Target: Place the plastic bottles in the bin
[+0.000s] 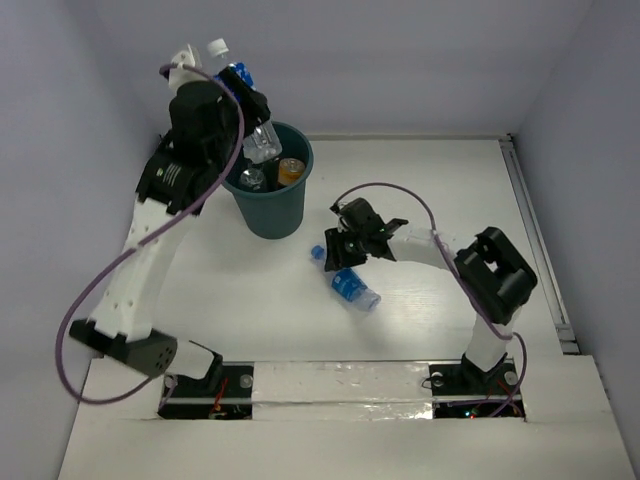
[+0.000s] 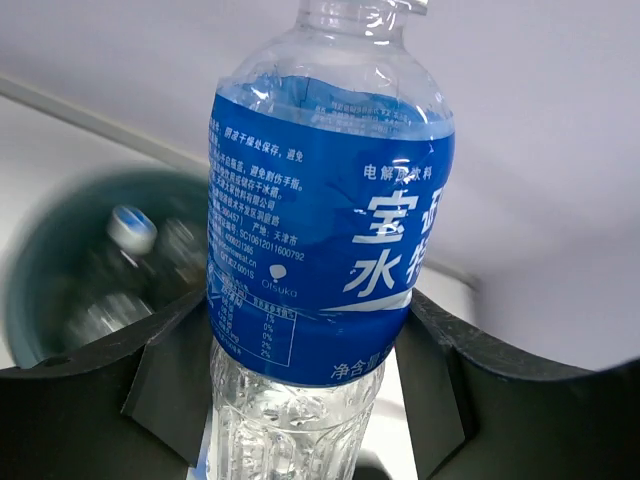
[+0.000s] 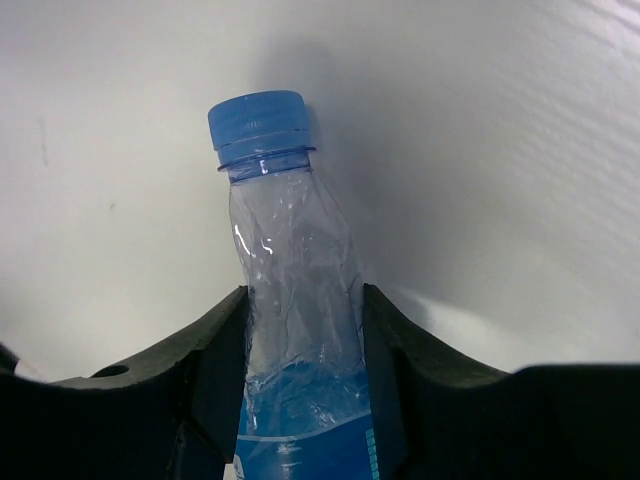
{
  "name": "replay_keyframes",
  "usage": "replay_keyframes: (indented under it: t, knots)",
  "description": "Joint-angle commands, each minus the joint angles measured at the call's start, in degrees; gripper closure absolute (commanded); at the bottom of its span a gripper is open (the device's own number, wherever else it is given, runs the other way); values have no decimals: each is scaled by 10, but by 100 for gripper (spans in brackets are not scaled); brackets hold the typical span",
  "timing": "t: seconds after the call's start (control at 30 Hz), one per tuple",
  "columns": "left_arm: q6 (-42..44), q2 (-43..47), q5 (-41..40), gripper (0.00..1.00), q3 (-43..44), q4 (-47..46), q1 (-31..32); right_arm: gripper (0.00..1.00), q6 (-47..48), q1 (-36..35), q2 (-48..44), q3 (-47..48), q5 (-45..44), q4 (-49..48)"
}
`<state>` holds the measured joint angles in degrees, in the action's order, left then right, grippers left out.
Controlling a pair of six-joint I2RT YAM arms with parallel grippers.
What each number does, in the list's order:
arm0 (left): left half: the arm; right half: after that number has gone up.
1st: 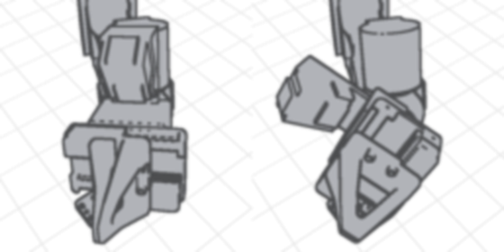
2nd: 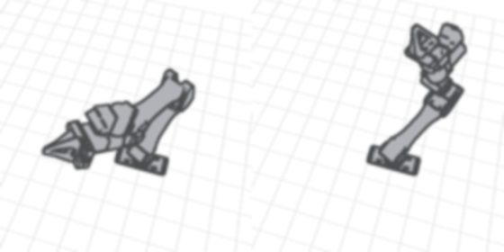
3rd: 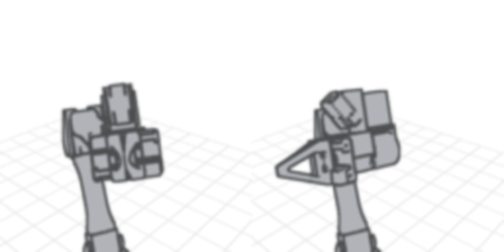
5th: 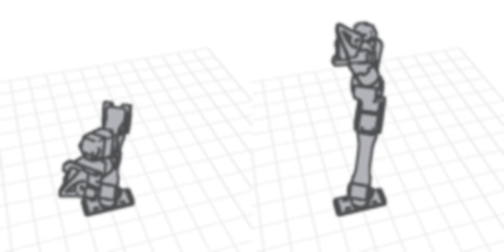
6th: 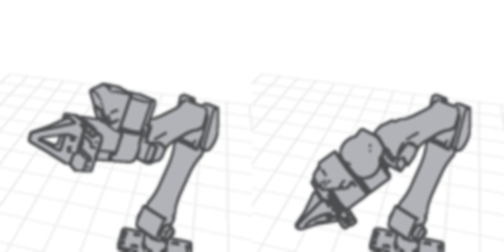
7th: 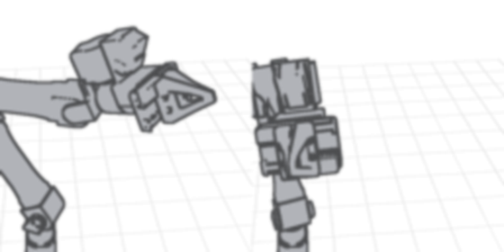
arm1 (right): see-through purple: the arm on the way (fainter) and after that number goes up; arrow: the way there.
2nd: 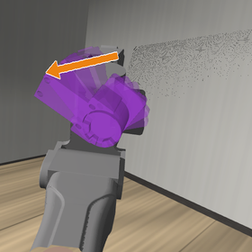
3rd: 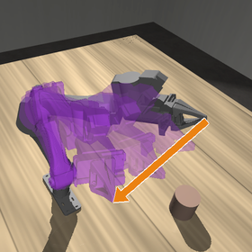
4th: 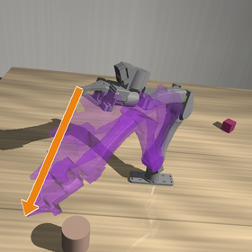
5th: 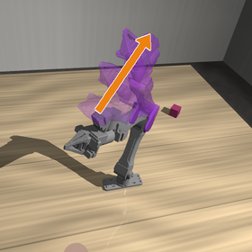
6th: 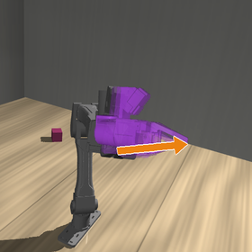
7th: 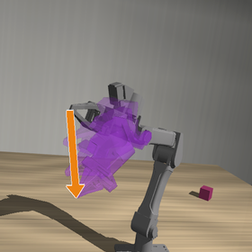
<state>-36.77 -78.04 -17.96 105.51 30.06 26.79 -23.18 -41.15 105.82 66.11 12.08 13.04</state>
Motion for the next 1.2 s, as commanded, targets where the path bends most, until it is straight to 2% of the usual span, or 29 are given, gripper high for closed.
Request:
replay_keyframes:
  t: [0.0, 0.13, 0.27, 0.37, 0.47, 0.67, 0.7, 0.77, 0.8, 0.9, 1.07, 1.17]
  knots:
    - [91, -78, -37, 53, 57, -53, -40, 68, -27, -1, -94, -33, 8, -11]
    - [159, -166, -96, 53, 91, -105, -47, 68, -34, -1, -185, -37, -6, 14]
    - [200, -206, -139, 53, 80, -175, -59, 68, -42, -1, -256, 3, -13, 53]
    - [204, -209, -135, 53, 28, -217, -59, 68, -39, -1, -275, 58, -27, 80]
    - [174, -186, -121, 52, -78, -246, -59, 68, -35, -1, -283, 121, -39, 100]
    - [145, -138, -85, 49, -149, -220, -59, 67, -34, -1, -247, 252, -60, 103]
    - [145, -136, -81, 47, -154, -214, -59, 67, -39, -1, -237, 289, -65, 99]
    - [144, -139, -77, 34, -154, -185, -59, 67, -54, -1, -203, 324, -71, 82]
    - [144, -140, -77, 21, -153, -179, -59, 67, -61, -1, -192, 342, -76, 76]
    - [138, -145, -74, 3, -151, -153, -72, 67, -89, -1, -144, 408, -85, 51]
    - [129, -121, -40, 1, -135, -136, -85, 67, -127, -1, -70, 508, -107, 37]
    - [123, -95, -19, 1, -105, -127, -91, 68, -156, -1, -28, 536, -136, 13]
